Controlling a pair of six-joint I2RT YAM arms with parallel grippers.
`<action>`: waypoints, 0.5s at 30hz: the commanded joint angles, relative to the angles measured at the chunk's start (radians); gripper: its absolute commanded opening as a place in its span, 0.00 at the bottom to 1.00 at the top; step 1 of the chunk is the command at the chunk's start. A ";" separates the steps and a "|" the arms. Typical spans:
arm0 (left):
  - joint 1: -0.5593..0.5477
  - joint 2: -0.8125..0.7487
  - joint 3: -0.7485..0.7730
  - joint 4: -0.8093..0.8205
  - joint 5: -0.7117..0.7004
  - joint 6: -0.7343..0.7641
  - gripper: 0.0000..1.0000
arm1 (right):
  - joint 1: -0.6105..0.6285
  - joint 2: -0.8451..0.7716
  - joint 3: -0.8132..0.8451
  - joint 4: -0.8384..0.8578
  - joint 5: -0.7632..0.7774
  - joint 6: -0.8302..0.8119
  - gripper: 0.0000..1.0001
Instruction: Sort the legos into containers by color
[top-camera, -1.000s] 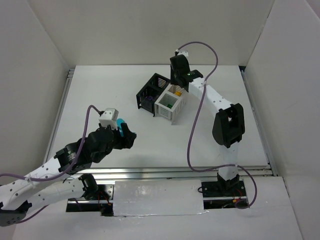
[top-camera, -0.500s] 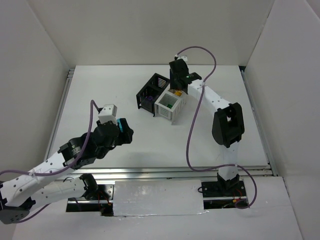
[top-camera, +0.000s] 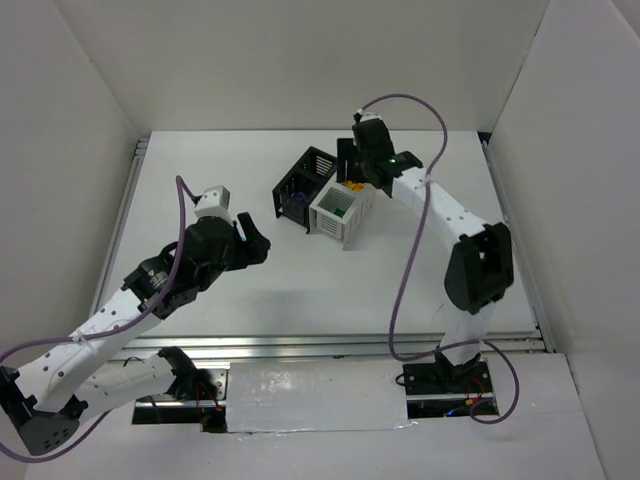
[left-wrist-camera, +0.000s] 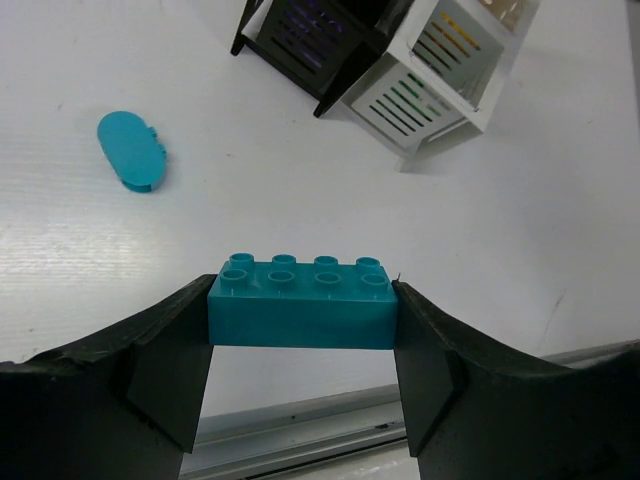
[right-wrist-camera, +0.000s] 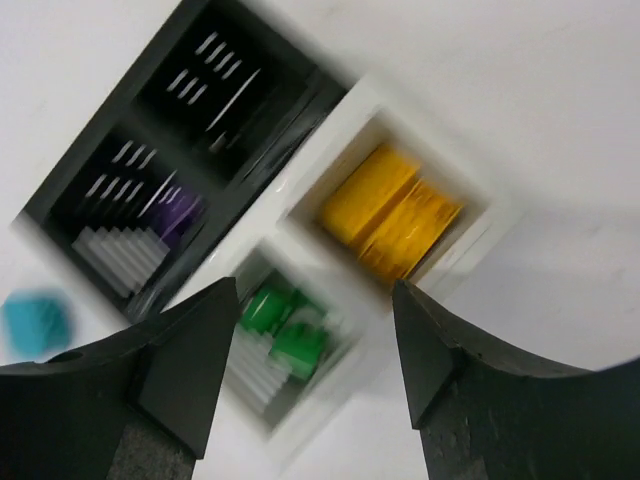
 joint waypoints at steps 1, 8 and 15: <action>0.080 0.001 0.038 0.121 0.207 0.036 0.00 | 0.003 -0.210 -0.144 0.089 -0.405 -0.032 0.70; 0.223 -0.010 0.062 0.224 0.618 -0.077 0.00 | 0.032 -0.682 -0.696 0.568 -1.055 -0.156 0.72; 0.285 0.006 -0.071 0.535 0.931 -0.447 0.00 | 0.182 -0.850 -0.830 0.714 -1.016 -0.175 0.73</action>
